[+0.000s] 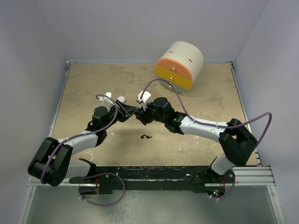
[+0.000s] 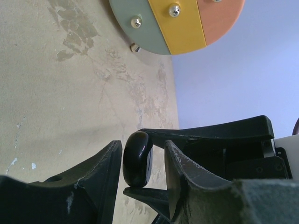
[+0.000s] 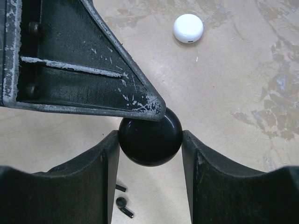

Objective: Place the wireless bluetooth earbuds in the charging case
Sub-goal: Pick up the charging case at the center of the board, then open the charging case.

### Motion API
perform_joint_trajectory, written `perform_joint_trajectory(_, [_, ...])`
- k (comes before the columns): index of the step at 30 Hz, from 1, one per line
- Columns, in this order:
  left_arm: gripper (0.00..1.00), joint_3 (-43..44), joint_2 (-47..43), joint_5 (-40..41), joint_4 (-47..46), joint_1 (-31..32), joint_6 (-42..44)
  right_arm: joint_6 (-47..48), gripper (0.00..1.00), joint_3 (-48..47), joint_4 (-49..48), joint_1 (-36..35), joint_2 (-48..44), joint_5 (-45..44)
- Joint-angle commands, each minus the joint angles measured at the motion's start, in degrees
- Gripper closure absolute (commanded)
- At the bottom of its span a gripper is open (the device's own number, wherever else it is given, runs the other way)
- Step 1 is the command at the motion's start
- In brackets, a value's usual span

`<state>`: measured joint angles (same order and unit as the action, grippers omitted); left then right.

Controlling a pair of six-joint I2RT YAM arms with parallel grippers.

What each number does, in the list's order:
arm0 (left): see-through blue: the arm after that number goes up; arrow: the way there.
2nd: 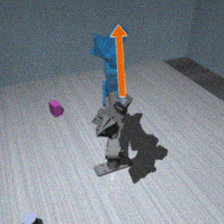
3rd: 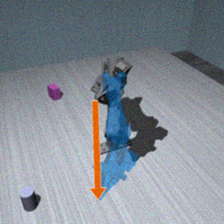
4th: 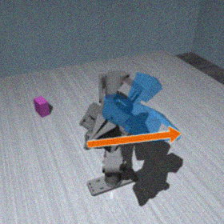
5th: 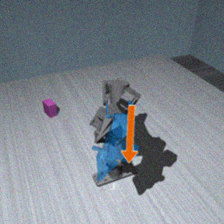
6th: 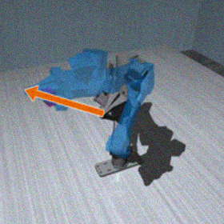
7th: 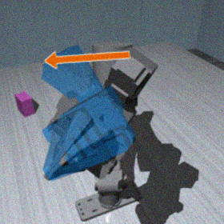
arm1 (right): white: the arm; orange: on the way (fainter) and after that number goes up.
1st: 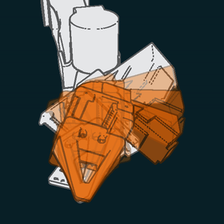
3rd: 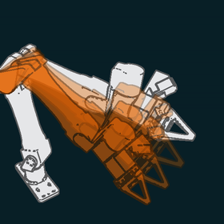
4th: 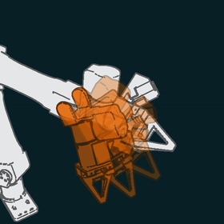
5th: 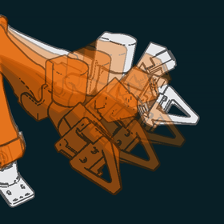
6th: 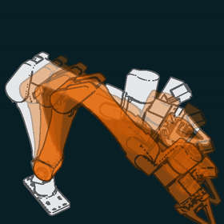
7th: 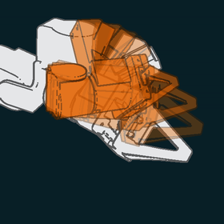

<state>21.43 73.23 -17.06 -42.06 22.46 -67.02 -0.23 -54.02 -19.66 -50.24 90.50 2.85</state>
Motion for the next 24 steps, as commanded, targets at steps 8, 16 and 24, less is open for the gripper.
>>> perform_joint_trajectory(8, [0.66,-0.9,0.2,1.8,-8.9,1.0,-2.6,-0.1,1.0,-1.4,-2.7,0.0,-1.9,2.1])
perform_joint_trajectory(16, [0.68,-1.1,0.3,2.2,-9.8,1.5,-2.9,-0.3,1.0,-1.6,-3.1,0.0,-2.0,2.8])
perform_joint_trajectory(24, [0.67,-0.8,1.1,2.4,-10.4,2.0,-2.9,-0.3,1.0,-1.7,-3.2,0.0,-2.2,3.1])
